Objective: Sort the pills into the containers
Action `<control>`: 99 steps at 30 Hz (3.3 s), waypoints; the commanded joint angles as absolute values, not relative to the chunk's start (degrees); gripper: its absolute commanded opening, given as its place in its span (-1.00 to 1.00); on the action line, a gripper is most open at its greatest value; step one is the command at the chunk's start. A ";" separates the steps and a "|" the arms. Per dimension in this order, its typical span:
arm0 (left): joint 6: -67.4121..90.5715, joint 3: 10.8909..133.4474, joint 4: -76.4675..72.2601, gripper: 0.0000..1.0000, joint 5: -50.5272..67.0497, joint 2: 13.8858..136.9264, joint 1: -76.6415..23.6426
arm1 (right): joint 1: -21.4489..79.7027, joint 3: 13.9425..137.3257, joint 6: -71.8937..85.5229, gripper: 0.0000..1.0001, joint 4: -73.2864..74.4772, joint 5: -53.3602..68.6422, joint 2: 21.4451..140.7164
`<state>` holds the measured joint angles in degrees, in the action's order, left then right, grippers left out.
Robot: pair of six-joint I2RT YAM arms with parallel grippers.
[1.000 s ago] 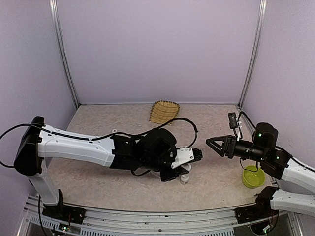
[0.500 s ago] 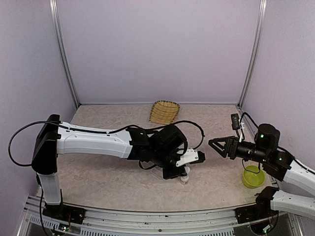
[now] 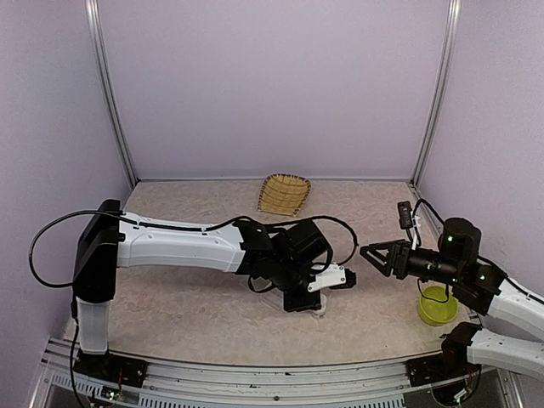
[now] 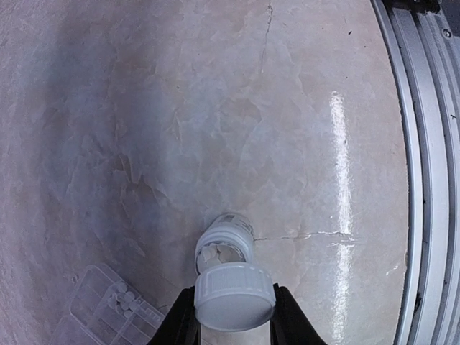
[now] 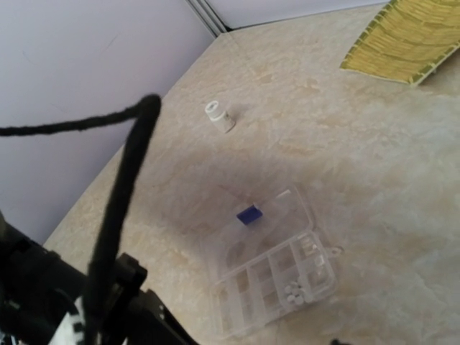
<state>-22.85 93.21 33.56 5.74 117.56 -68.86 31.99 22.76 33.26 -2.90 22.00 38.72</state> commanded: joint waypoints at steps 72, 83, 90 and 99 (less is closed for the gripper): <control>-21.21 96.31 35.13 -0.01 4.32 120.05 -66.30 | 28.57 20.80 32.74 0.18 -5.23 25.39 39.57; -11.00 74.52 21.91 0.71 0.49 104.96 -63.37 | 28.48 22.15 28.98 0.37 -3.56 26.82 41.77; -6.74 68.35 17.71 0.98 -0.28 102.44 -63.45 | 28.56 22.15 26.80 0.55 -5.07 28.55 44.84; -11.71 70.27 9.84 0.98 1.43 103.68 -66.76 | 28.65 17.76 26.69 0.63 -6.57 27.02 44.99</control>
